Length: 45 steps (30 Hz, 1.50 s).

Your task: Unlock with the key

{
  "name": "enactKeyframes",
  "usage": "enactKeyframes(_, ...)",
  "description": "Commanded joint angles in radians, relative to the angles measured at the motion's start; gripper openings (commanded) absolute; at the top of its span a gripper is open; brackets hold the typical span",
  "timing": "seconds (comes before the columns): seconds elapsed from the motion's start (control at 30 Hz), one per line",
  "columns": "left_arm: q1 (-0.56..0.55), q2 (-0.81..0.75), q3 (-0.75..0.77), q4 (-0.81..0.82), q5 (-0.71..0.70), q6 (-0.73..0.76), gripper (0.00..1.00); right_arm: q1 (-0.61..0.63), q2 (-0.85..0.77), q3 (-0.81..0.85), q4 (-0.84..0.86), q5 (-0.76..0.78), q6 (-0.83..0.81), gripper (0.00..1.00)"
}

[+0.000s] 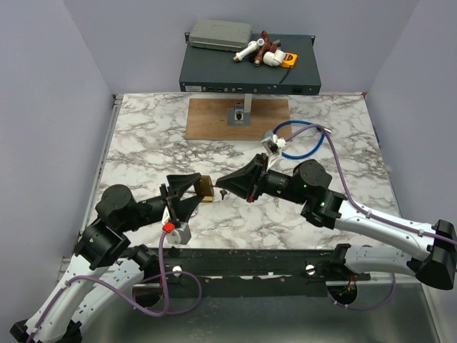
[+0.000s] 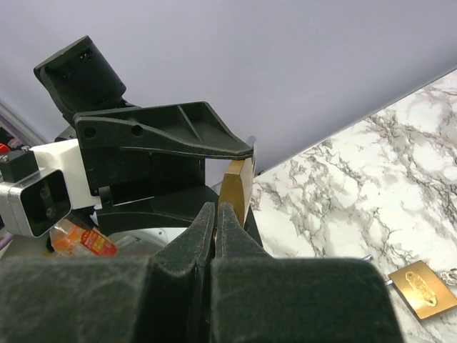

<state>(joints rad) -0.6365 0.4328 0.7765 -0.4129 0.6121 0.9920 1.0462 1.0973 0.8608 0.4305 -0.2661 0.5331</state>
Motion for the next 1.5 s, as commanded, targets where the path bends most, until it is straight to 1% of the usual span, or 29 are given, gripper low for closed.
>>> enactKeyframes(0.0,-0.016,0.009,0.015,0.137,0.025,0.022,0.00,0.033,0.026,-0.031,0.027,-0.054,0.030,0.01)
enactKeyframes(0.23,-0.021,0.025,0.037,0.142,0.013,0.017,0.00,0.033,0.037,-0.027,0.020,-0.053,0.030,0.01)
enactKeyframes(0.43,-0.028,0.043,0.036,0.107,-0.052,0.059,0.00,0.032,0.039,-0.012,0.002,-0.053,0.025,0.01)
enactKeyframes(0.63,-0.030,0.044,0.027,0.110,-0.066,0.075,0.00,0.035,0.039,-0.019,0.001,-0.042,0.024,0.01)
enactKeyframes(0.97,-0.032,0.029,0.023,0.084,-0.080,0.133,0.00,0.035,0.018,-0.029,-0.063,0.047,0.009,0.01)
enactKeyframes(1.47,-0.035,0.018,0.023,0.049,-0.069,0.155,0.00,0.035,0.004,-0.055,-0.059,0.107,0.013,0.01)
